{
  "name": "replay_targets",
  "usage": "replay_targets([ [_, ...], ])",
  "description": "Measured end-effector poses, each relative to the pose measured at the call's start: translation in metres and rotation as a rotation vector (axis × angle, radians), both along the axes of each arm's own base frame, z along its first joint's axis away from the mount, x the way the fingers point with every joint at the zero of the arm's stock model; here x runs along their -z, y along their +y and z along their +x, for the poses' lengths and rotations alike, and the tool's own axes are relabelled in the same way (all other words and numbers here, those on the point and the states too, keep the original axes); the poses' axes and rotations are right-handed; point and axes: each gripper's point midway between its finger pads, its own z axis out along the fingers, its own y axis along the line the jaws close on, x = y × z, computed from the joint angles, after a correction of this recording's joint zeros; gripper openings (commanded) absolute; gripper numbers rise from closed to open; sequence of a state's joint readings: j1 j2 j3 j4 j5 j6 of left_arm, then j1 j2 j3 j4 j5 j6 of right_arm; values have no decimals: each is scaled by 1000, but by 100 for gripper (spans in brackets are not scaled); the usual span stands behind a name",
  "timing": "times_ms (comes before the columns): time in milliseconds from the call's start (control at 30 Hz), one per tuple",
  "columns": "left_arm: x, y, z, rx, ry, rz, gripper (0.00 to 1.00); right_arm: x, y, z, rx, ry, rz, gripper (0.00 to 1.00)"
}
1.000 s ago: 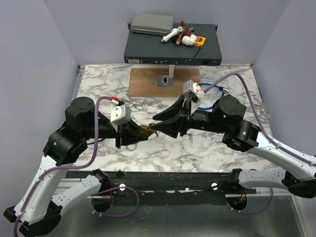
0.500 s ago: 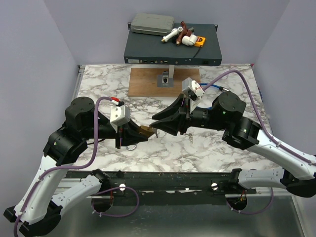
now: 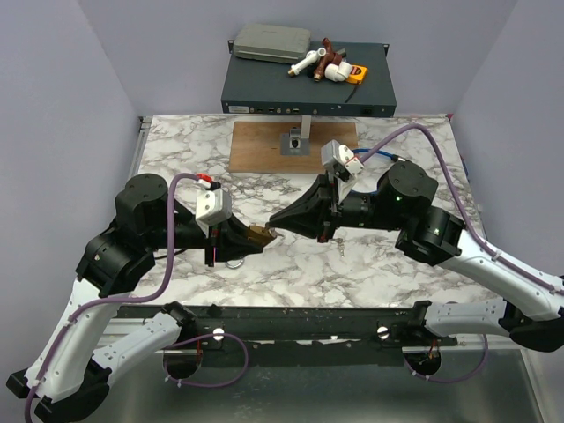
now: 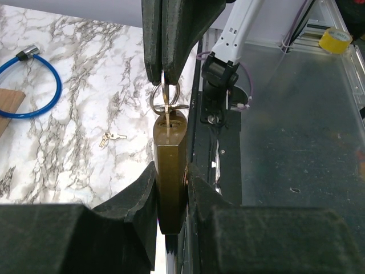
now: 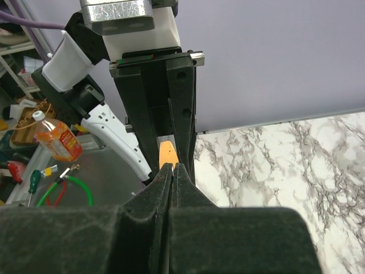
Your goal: Unlock with the key
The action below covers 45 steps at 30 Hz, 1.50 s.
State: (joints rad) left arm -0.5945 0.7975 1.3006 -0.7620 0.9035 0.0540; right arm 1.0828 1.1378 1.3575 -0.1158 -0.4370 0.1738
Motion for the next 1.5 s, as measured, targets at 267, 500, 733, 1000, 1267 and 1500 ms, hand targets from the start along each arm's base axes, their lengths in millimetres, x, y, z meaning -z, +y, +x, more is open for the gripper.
replay_targets([
  [267,6,2,-4,7,30,18,0,7,5,-5,-51,16,-10,1],
  [500,8,6,-10,16,59,54,0,18,10,-10,-107,45,-14,1],
  [733,4,10,-16,46,57,111,0,20,14,-17,-162,48,-15,16],
  [1000,-13,4,-17,141,-181,144,0,51,13,-23,-183,115,-124,57],
  [1267,23,12,-17,269,-477,346,0,41,-17,-21,-71,90,-128,70],
  [1500,59,23,0,289,-498,543,0,15,-58,-19,58,19,-69,71],
])
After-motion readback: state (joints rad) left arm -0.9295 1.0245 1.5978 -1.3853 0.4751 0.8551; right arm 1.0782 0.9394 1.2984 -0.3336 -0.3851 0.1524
